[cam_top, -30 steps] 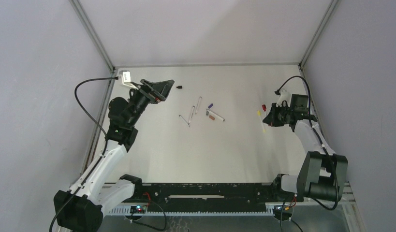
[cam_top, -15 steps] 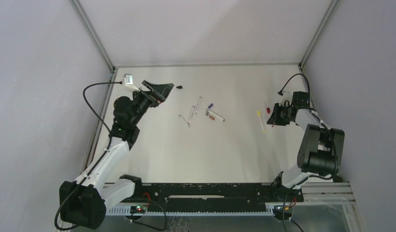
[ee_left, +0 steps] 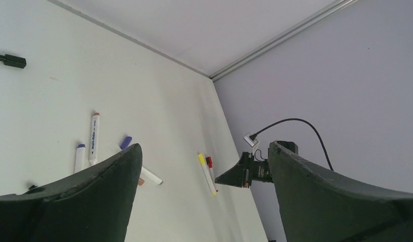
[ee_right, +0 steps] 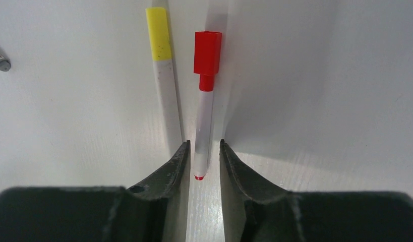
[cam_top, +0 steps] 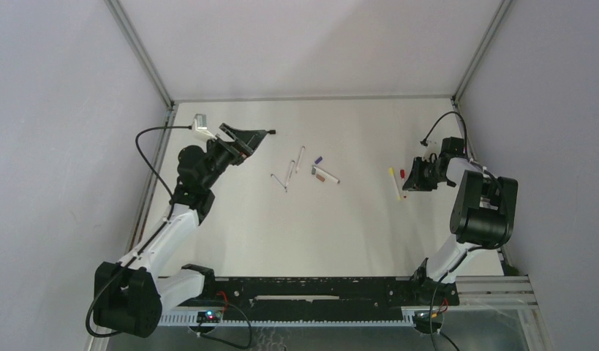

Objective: Insert the pens into the pen caps
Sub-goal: Place the pen at the center of the board.

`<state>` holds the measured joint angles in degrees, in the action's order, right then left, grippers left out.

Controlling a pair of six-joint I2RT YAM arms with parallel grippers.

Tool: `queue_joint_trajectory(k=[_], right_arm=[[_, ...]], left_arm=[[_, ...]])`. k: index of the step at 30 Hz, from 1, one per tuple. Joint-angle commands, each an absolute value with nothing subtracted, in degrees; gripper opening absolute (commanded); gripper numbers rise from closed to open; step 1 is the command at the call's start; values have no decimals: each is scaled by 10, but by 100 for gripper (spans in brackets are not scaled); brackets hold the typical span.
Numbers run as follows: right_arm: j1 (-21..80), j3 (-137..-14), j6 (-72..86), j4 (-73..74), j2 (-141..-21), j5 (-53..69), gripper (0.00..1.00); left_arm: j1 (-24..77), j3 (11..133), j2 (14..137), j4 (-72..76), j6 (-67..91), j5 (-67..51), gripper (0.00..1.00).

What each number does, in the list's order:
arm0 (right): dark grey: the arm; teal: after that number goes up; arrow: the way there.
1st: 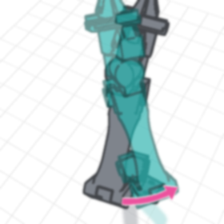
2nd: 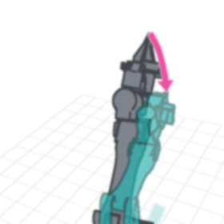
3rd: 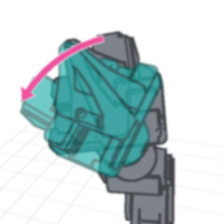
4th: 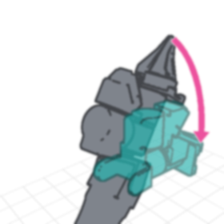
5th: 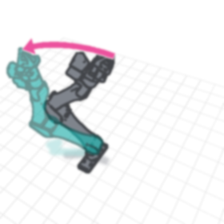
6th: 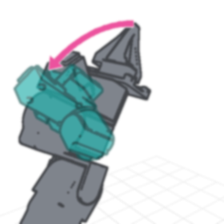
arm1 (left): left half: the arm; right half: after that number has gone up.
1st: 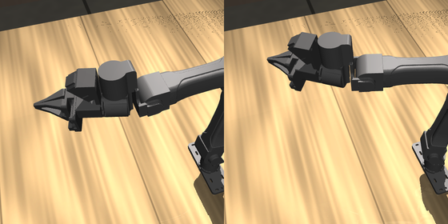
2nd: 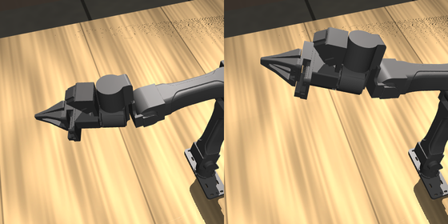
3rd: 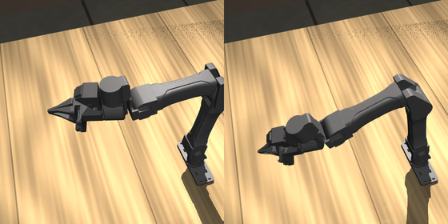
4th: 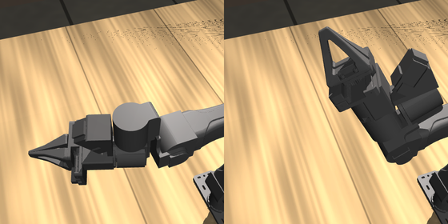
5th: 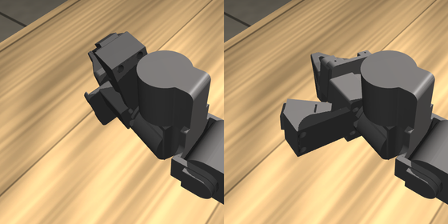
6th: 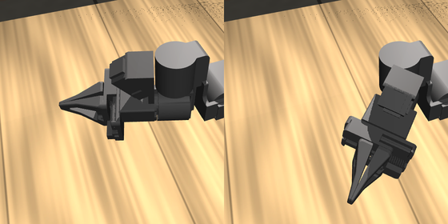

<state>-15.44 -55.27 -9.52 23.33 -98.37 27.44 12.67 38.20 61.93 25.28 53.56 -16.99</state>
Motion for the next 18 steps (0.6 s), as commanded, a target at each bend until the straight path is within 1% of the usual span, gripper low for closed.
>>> queue_joint_trajectory(k=[1,8,18], right_arm=[[-155,-575,-99,246,-974,282,34],[-159,-575,-135,268,-920,304,40],[-162,-575,-187,298,-861,372,42]], left_arm=[[122,376,628,282,550,-192,96],[122,385,644,264,535,-207,90],[139,415,668,168,483,-189,89]])
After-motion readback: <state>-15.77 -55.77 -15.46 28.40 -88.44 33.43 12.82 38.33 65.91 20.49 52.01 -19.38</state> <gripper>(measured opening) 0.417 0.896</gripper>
